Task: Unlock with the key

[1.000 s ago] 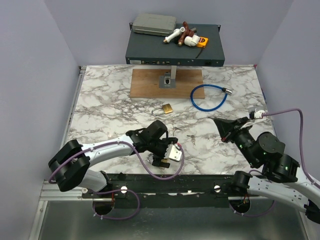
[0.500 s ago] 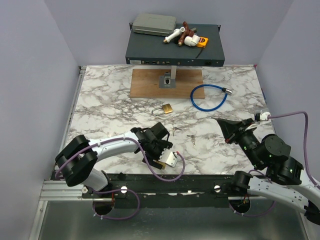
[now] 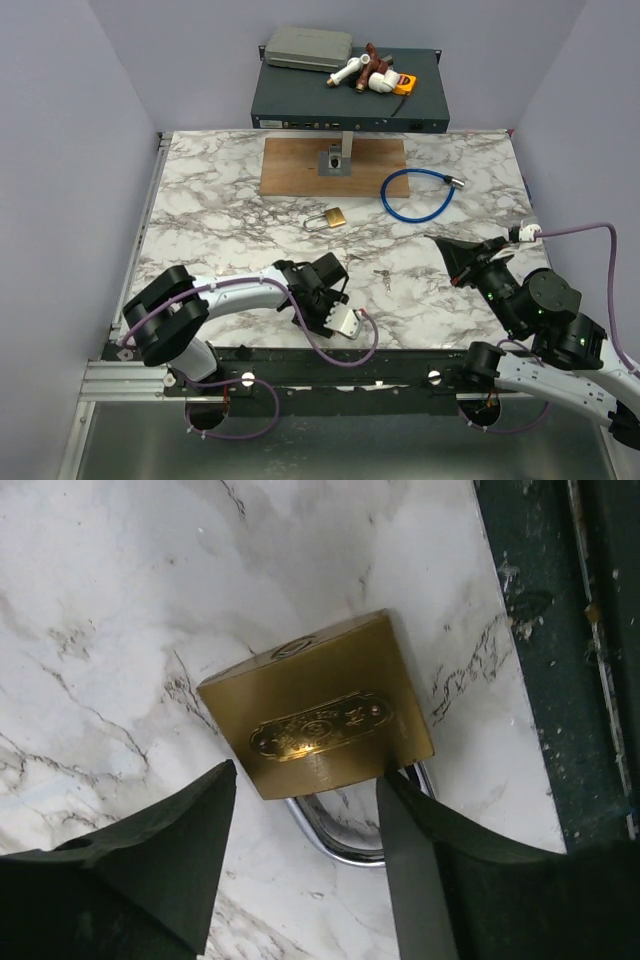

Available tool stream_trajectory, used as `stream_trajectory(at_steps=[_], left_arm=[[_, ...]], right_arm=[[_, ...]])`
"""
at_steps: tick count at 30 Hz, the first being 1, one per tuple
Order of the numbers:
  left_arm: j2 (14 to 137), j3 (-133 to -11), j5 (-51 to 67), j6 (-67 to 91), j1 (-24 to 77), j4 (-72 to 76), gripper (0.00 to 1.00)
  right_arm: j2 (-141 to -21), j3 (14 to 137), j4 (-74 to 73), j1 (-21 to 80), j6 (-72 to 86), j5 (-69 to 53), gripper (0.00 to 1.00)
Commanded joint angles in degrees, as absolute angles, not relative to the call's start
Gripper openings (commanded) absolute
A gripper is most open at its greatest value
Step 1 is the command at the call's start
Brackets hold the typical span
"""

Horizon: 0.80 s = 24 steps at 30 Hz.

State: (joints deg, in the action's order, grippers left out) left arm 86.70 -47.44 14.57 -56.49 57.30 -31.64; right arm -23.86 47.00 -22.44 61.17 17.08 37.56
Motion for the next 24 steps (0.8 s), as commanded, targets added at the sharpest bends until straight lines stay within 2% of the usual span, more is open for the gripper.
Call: stream_trajectory(at_steps=[1,9,24], left_arm=[[90.8,-52.2,15.1,-49.4,58.9,-32.1,0.52],[95.8,-56.3,13.5,-44.4,59.8,-30.3,0.47],[100.7,-63.9,12.7,-51.4,59.3,-27.3,0.48]], right_arm=[[-23.1,48.4,-23.5,61.3,16.3,39.3,0.01],[-23.0,48.5,-24.1,61.2,16.3,39.5,0.01],[-22.5,48.3,-24.2,61.2,16.2,40.6,0.01]])
